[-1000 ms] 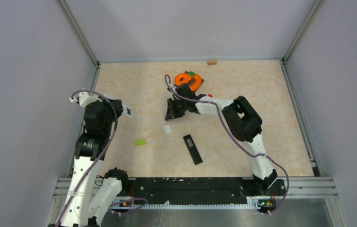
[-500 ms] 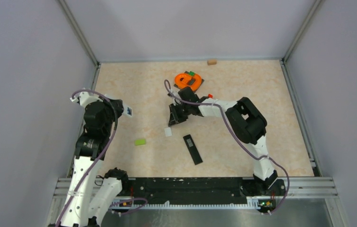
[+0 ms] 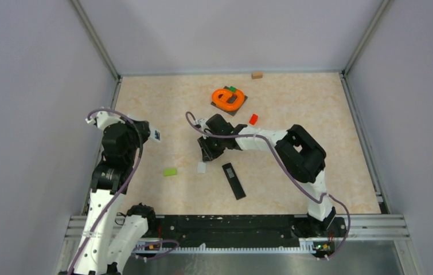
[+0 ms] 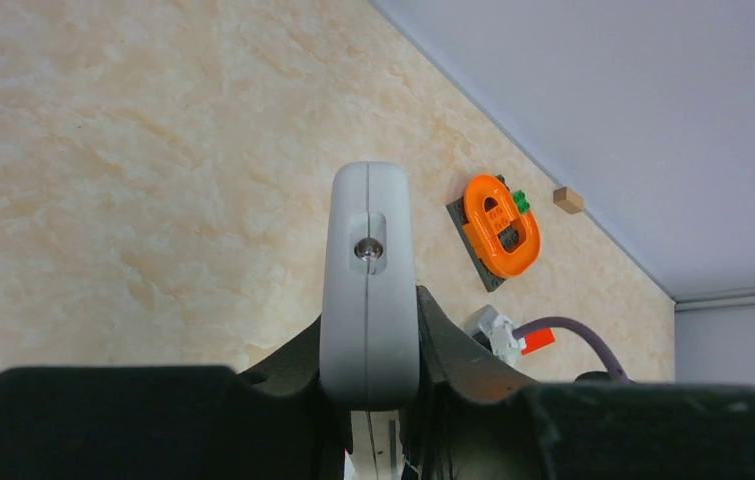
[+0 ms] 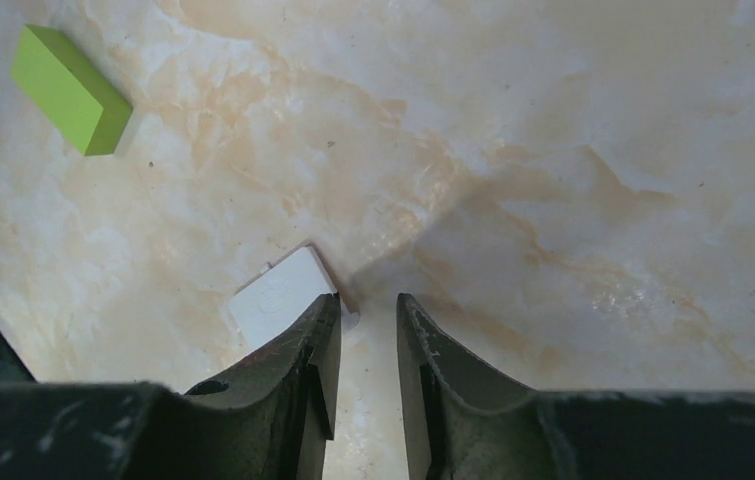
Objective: Load the batteries into the remote control
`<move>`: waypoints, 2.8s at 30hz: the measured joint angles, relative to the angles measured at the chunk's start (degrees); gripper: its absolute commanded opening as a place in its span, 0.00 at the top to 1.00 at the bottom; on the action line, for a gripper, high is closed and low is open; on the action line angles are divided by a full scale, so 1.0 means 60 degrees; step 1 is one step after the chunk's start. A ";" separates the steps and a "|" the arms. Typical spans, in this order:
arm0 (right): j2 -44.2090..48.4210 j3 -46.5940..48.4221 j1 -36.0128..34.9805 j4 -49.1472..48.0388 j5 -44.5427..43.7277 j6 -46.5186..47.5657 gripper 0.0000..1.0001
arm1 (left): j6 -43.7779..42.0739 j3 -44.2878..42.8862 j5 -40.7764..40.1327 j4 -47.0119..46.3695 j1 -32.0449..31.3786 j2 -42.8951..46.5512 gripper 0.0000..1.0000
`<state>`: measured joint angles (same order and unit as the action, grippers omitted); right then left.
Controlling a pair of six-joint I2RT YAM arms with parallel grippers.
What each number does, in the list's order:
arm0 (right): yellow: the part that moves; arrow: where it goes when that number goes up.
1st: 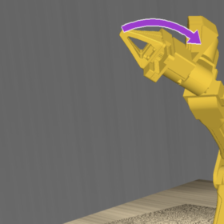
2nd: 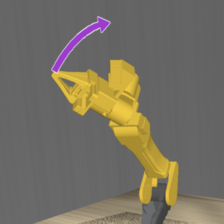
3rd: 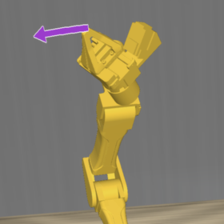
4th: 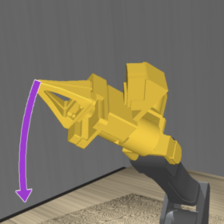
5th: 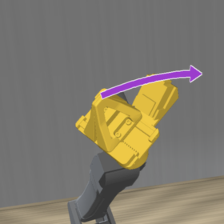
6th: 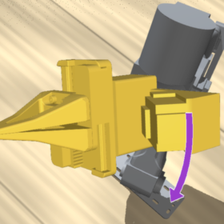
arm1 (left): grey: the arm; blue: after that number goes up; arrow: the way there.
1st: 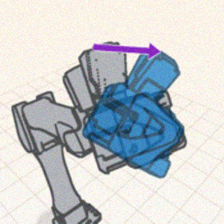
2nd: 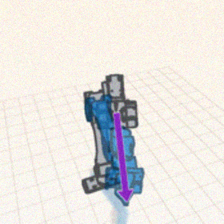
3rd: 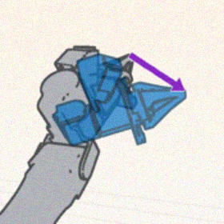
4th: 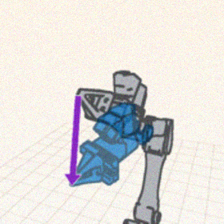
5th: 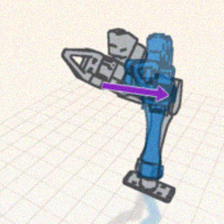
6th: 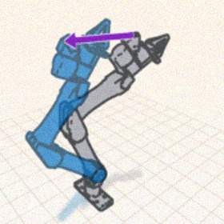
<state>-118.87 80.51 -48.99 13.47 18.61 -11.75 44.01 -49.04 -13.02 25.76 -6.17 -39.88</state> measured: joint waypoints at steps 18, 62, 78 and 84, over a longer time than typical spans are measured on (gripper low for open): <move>0.0696 -0.0259 -0.1424 0.0729 -0.1778 0.3045 0.30 | -0.0080 0.0000 -0.1818 0.0419 0.0011 0.1268 1.00; -0.1494 0.3391 -0.1632 0.3912 -0.1781 0.5202 0.41 | -0.0109 0.0000 -0.1912 0.0426 0.0015 0.1013 1.00; -0.1840 0.4062 -0.1555 0.4426 -0.2058 0.4900 0.16 | -0.0106 0.0000 -0.1767 0.0423 0.0015 0.0973 1.00; -0.1749 0.3894 -0.1475 0.4430 -0.2218 0.4554 0.22 | -0.0106 0.0000 -0.1734 0.0423 0.0015 0.0973 1.00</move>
<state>-129.36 103.88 -57.84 40.05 5.30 15.57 43.38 -49.04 -23.42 28.29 -6.09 -34.04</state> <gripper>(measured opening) 0.803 0.261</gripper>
